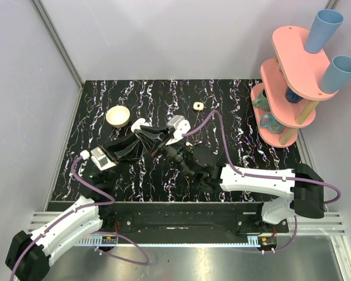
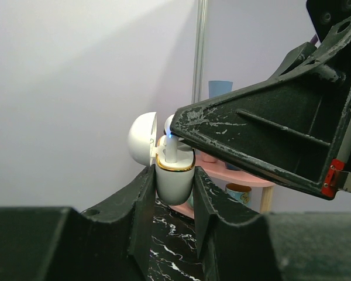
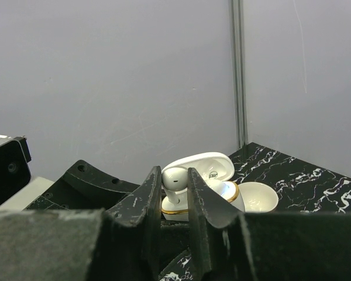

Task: Insert the wireless bluetooth earbuds into the charging case
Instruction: Insert the left earbud into the left side groove of the charging case.

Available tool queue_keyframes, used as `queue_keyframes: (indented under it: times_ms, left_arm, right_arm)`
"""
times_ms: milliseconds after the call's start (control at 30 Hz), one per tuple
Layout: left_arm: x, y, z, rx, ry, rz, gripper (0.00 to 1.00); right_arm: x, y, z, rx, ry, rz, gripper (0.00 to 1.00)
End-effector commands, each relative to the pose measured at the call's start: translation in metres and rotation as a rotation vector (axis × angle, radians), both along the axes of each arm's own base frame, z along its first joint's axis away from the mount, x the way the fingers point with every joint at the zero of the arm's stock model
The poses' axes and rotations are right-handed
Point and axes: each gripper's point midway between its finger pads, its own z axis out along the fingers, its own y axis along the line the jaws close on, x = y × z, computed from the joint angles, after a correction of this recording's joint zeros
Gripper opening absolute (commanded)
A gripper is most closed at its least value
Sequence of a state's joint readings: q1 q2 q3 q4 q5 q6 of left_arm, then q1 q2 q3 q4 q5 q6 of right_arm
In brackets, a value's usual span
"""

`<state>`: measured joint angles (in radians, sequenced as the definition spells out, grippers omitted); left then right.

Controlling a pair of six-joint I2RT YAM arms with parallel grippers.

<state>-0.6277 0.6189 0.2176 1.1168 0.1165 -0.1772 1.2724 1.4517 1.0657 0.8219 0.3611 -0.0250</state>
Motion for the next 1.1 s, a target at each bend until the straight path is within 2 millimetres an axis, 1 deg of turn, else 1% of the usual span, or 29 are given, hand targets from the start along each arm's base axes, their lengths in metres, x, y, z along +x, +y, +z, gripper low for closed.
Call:
queue_keyframes:
  times_ms: [0,133,400,500,667,733,967,1067]
  left_arm:
    - [-0.011,0.008,0.017,-0.051,-0.068,-0.003,0.0]
    - [-0.011,0.008,0.018,-0.053,-0.067,0.002,0.0]
    - [-0.011,0.01,0.018,-0.054,-0.072,0.015,0.0]
    - [-0.011,0.013,0.019,-0.053,-0.079,0.03,0.0]
    - [-0.011,0.016,0.02,-0.06,-0.085,0.043,0.0]
    - [-0.012,0.017,0.019,-0.064,-0.085,0.044,0.0]
    - [-0.012,0.017,0.019,-0.067,-0.085,0.042,0.0]
    - [-0.012,0.017,0.019,-0.069,-0.085,0.041,0.0]
  right_arm:
    - [-0.002,-0.001,0.009,0.028,-0.005,0.014,0.15]
    - [-0.002,-0.001,0.003,0.007,-0.002,0.015,0.16]
    - [-0.004,0.005,-0.007,-0.061,-0.006,0.026,0.17]
    - [-0.001,0.002,-0.01,-0.079,-0.011,0.004,0.17]
    - [0.001,-0.002,-0.008,-0.092,-0.022,-0.019,0.18]
    - [0.001,-0.002,-0.01,-0.097,-0.023,-0.017,0.18]
    - [0.003,-0.002,-0.01,-0.104,-0.019,-0.031,0.28]
    - [0.004,-0.005,-0.003,-0.098,-0.022,-0.042,0.31]
